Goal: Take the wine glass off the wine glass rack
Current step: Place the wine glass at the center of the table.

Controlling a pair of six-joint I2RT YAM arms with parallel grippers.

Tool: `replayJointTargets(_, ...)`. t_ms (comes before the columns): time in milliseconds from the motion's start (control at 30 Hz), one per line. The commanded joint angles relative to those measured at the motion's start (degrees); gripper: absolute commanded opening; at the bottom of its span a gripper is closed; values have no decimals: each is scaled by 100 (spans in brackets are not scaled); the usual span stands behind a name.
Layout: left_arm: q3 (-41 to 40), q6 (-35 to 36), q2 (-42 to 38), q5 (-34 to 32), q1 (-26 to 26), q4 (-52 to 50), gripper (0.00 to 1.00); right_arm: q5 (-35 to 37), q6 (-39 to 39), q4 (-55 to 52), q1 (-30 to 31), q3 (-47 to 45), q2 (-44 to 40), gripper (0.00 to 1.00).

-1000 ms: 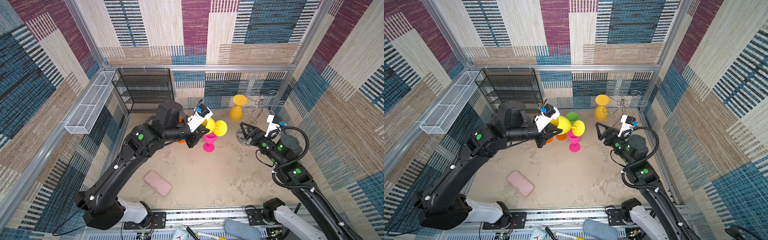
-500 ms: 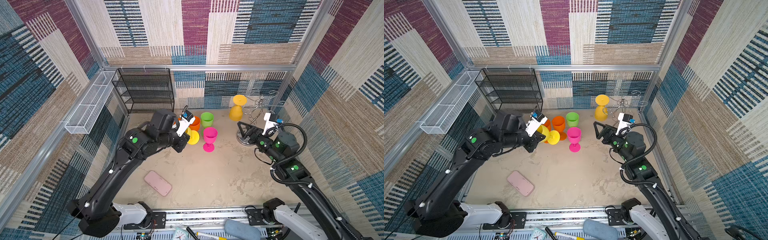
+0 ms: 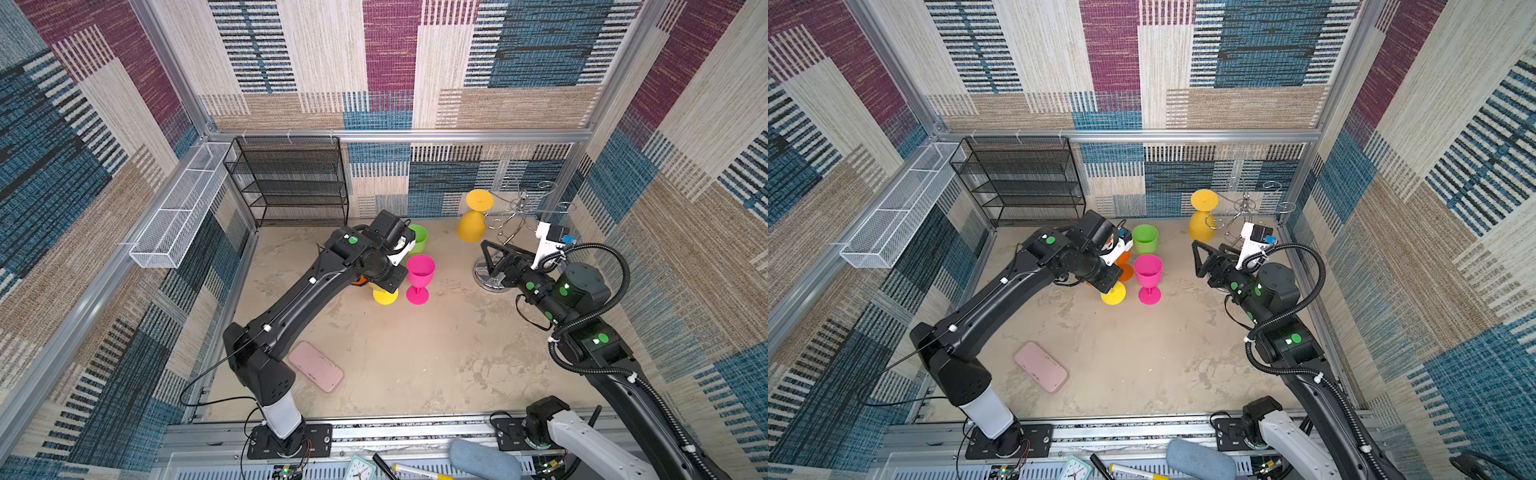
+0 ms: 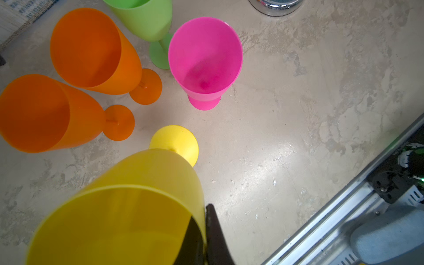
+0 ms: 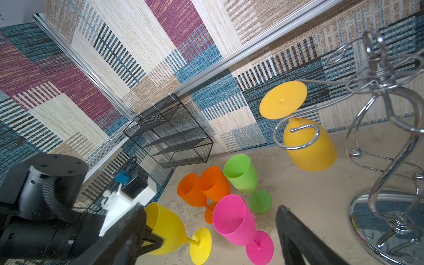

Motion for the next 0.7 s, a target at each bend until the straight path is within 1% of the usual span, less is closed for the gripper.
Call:
replayJointTargets(0,174,-197,325,-80,-54,-69,0,105,-141,-23,-8,66,-3,90)
replayJointTargets(200,162,-241,741,-80,-69,-53,0,188,-194,-85,-3,72,-35,91)
replayJointTargets(367,76,-251,902,-36,-69,109,0,170,-177,-43,-6,36,-38,91)
replayJointTargets(667,79,-224,1125,-161,-69,372,0,208,-156,-114,-7,18,-74,91)
